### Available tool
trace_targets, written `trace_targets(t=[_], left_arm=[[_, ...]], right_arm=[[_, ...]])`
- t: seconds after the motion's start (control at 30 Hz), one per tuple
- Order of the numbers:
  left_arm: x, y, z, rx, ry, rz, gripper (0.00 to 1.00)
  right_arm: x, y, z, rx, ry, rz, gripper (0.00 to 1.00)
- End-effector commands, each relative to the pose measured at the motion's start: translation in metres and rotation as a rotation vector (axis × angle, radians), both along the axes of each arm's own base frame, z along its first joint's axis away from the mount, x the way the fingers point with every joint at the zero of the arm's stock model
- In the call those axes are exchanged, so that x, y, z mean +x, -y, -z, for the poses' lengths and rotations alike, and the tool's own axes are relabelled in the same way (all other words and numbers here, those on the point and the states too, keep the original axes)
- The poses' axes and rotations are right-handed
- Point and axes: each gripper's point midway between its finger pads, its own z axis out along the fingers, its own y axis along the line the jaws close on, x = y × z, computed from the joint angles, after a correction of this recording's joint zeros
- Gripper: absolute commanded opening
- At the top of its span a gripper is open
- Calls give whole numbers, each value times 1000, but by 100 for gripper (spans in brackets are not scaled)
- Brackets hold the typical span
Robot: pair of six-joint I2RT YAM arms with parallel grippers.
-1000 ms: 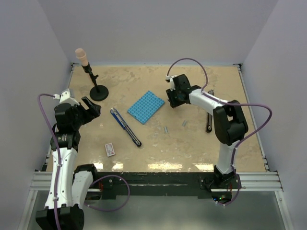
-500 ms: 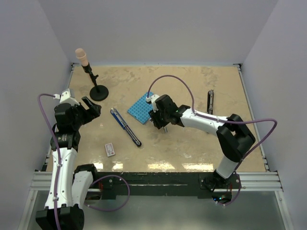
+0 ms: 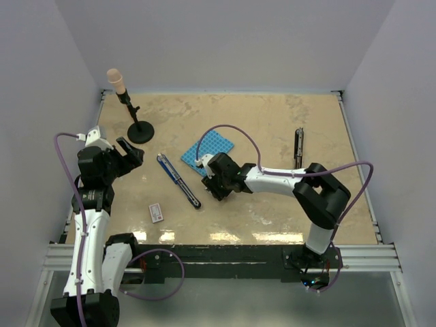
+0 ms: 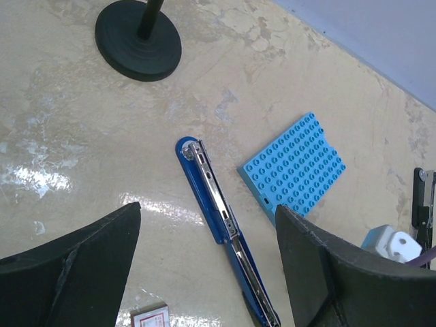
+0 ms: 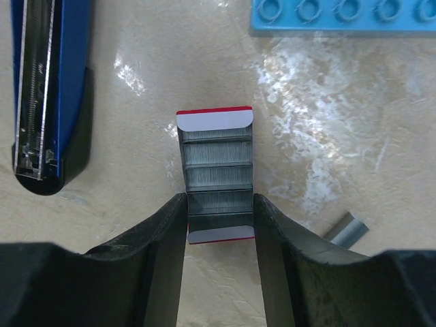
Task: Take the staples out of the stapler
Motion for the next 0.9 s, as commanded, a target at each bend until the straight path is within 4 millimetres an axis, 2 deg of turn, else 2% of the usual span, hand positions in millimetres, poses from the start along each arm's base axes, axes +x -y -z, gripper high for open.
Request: trace_targets(t=[0.0,0.1,0.23,0.27,0.37,0.7,0.87], left_arm=[[4,-1,-6,14,35,13,85],[4,-1,-5,13,31,13,84],[5,-1,-4,12,29,14,85],[5,0,-4,11,30,15,84],[5,0,-3,10,27,17,84],[6,0,-2,8,23,18,84],[6,0,-1,7,19,16,84]], right_arm=[[-4,2,16,-57,18,-34,45],[-3,11,18,-89,36,-20,46],[2,15,9,-101,60,9,61],[3,15,2,-93,72,12,62],[8,19,-7,-100,97,41,63],[5,38,-10,-146,83,134,63],[2,28,-26,-69,77,127,63]])
